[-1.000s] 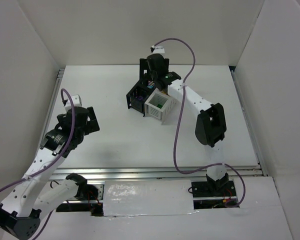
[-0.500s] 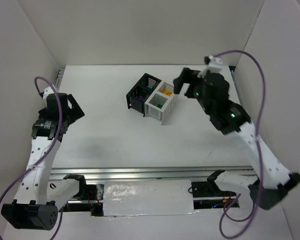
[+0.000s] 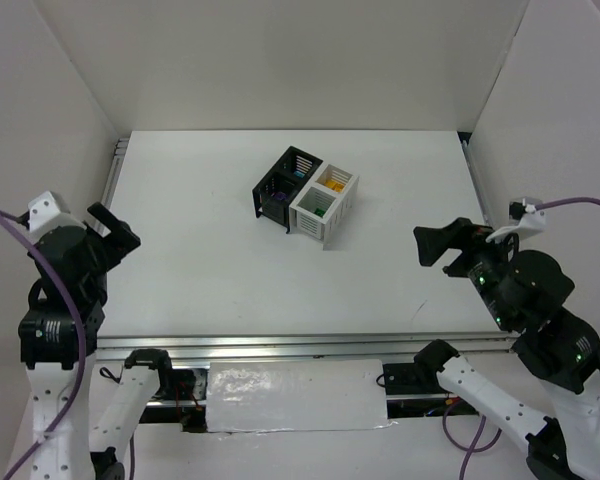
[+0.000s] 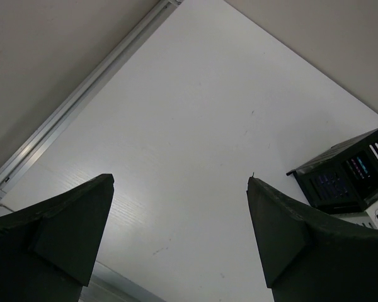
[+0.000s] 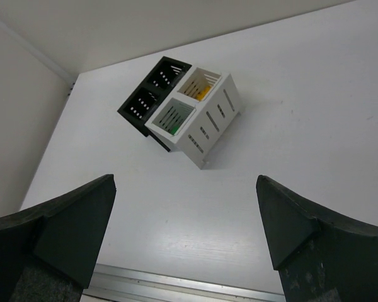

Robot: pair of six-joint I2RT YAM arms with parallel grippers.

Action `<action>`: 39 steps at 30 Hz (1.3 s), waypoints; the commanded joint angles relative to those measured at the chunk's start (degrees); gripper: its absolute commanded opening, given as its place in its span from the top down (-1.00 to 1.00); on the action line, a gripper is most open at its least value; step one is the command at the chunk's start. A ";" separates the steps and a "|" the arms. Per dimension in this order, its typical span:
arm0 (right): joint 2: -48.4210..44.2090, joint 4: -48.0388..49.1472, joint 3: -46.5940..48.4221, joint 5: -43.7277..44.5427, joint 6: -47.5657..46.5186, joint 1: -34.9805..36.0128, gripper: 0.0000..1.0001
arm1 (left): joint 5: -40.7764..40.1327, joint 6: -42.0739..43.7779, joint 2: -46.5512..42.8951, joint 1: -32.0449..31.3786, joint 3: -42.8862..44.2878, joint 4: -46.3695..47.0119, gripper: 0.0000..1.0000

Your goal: Sort the legos into containers by color

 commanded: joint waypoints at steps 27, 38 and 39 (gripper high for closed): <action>-3.65 -0.34 -3.90 -3.51 -0.71 0.83 -0.99 | 5.00 3.03 -8.13 -0.68 -4.92 -2.55 -0.99; -2.95 -0.16 -4.08 -4.83 -0.80 0.74 -0.99 | 5.27 3.47 -8.57 -0.95 -5.10 -2.28 -0.99; -2.95 -0.16 -4.08 -4.83 -0.80 0.74 -0.99 | 5.09 3.47 -8.57 -0.95 -5.10 -2.28 -0.99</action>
